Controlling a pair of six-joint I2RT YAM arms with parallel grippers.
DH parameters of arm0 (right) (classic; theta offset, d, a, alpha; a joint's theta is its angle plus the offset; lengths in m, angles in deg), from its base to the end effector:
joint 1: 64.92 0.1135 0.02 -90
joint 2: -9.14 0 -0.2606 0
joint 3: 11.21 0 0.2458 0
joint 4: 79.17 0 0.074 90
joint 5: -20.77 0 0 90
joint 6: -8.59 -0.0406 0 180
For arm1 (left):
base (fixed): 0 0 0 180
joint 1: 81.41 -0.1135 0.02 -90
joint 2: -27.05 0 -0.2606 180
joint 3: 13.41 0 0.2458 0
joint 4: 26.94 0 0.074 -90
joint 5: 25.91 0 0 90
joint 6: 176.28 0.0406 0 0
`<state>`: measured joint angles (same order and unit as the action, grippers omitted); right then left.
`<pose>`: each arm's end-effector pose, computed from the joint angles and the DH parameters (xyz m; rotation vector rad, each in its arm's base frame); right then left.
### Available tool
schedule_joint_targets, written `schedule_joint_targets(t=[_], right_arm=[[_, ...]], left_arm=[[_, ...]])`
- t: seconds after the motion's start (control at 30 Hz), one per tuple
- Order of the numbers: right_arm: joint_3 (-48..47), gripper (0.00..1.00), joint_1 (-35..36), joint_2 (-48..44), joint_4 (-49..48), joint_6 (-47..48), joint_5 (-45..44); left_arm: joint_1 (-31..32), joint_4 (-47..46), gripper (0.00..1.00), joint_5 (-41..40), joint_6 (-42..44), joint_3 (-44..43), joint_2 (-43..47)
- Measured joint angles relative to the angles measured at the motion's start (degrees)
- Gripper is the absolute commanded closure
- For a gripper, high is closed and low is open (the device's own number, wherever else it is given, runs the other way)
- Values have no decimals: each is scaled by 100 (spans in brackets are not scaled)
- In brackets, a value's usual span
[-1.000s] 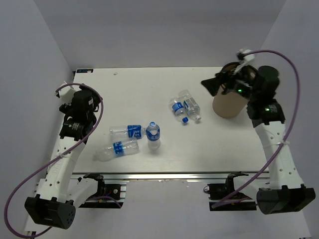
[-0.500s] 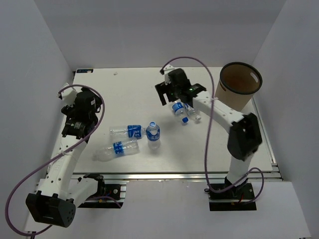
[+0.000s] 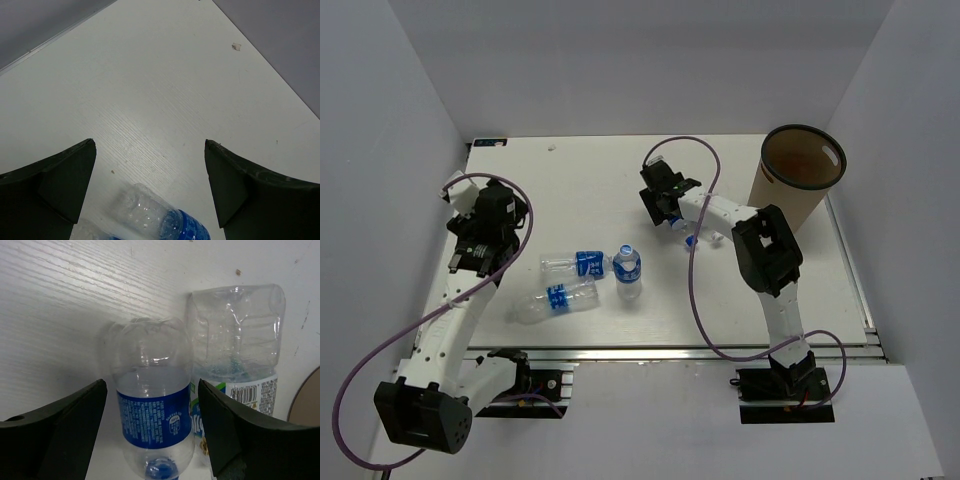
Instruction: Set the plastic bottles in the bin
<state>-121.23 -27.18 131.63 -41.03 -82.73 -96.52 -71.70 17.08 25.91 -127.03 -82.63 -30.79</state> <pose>0.3829 0.2729 0.1952 -0.5365 2.2796 -0.2546 0.2126 -0.0109 0.3255 -0.8896 1.8048 0.1580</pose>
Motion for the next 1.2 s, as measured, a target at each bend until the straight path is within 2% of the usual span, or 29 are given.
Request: schedule_joint_targets(t=[0.13, 0.17, 0.23, 0.27, 0.33, 0.37, 0.47, 0.57, 0.67, 0.83, 0.9, 0.93, 1.03, 1.07, 1.1, 1.13, 1.17, 1.2], right_arm=[[11, 30, -61, 129, 9, -13, 96], [11, 41, -74, 131, 9, -17, 149], [11, 51, -83, 131, -2, -22, 212], [9, 61, -83, 131, -11, -33, 221], [9, 68, -81, 122, -17, -20, 249], [9, 78, -83, 122, -15, 2, 264], [-175, 92, -83, 120, 160, 57, 350], [-796, 93, -85, 92, 492, 203, 411], [-1167, 93, -116, -326, 494, 374, 529], [-1060, 96, -509, -2100, 275, 511, 710], [-994, 91, -1099, -2857, 37, 448, 769], [-966, 86, -1482, -3163, -76, 426, 754], [-927, 83, -2544, -3582, -149, 372, 588], [-927, 70, -2791, -3589, -122, 334, 551], [-929, 61, -2927, -3560, -92, 310, 538], [-931, 23, -3049, -3438, -20, 280, 535], [-931, 11, -3084, -3338, 33, 256, 540], [-933, 11, -3123, -3180, 122, 225, 562]], left_arm=[[0, -7, 2, 28, -20, 11, -2], [0, -11, 2, 26, -35, 11, -2], [0, -31, 2, 26, -81, 22, -2], [0, -44, 2, 28, -109, 31, -7], [0, -61, 2, 57, -153, 39, -26], [0, -79, 2, 74, -173, 39, -50], [0, -101, 2, 103, -221, 39, -149], [0, -81, 2, 105, -269, 39, -240], [0, -28, 2, 101, -293, 39, -291], [0, 17, 2, 87, -328, 39, -293], [0, 13, 2, 87, -330, 39, -293], [0, 11, 2, 87, -332, 42, -293], [0, 11, 2, 87, -332, 42, -297], [0, 11, 2, 87, -332, 42, -313], [0, 13, 2, 87, -334, 42, -332], [0, 17, 2, 90, -334, 39, -372], [0, 24, 2, 94, -334, 37, -415], [0, 57, 2, 105, -332, 22, -461]])
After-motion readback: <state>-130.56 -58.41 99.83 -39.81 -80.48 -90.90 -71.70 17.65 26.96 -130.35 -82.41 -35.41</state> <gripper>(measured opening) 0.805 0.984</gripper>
